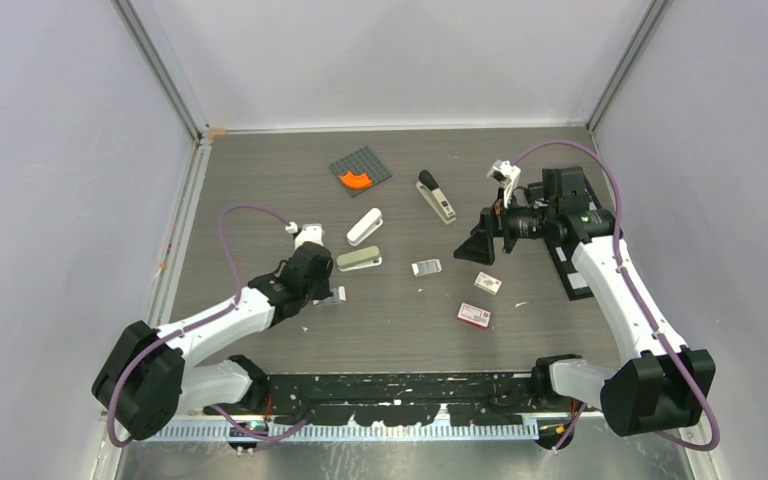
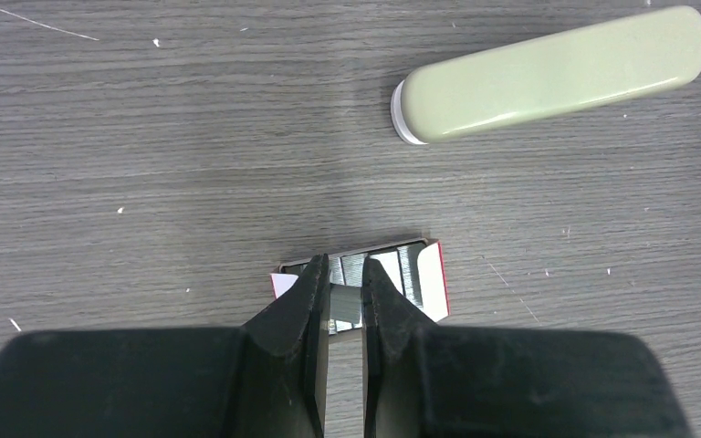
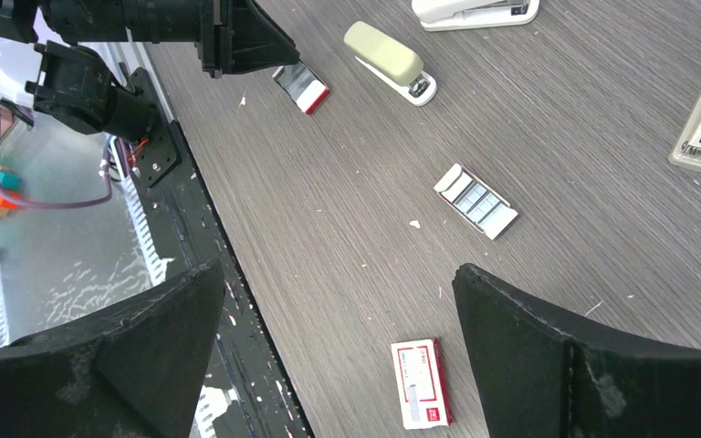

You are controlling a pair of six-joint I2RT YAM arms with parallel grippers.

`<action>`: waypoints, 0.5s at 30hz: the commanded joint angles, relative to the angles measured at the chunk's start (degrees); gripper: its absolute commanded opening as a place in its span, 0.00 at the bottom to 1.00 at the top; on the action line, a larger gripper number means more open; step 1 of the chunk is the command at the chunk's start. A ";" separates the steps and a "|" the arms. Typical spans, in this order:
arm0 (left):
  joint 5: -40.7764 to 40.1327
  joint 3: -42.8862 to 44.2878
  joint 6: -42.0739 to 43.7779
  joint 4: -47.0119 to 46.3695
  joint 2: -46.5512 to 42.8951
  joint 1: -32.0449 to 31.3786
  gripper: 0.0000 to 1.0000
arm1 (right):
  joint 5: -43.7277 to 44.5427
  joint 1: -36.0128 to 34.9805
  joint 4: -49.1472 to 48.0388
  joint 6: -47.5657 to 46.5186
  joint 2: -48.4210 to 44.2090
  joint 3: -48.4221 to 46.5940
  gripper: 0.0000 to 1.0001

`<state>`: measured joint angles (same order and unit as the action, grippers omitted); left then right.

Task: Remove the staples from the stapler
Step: Place the staple in the staple box.

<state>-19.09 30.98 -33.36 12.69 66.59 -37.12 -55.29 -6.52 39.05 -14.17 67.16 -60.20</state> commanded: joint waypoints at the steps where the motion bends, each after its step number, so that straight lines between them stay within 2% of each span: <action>1: -1.67 0.25 0.45 -0.86 -1.67 -0.40 0.10 | -0.68 0.29 -0.65 -0.92 -0.02 -0.26 1.00; 15: -2.93 -0.73 -0.20 0.57 -2.87 -0.91 0.10 | -1.30 0.62 -0.64 -0.79 -0.11 -0.26 1.00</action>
<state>-19.79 30.76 -33.43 13.17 65.84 -37.56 -55.37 -6.24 39.05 -14.31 67.16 -60.20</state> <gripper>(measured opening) 0.138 0.995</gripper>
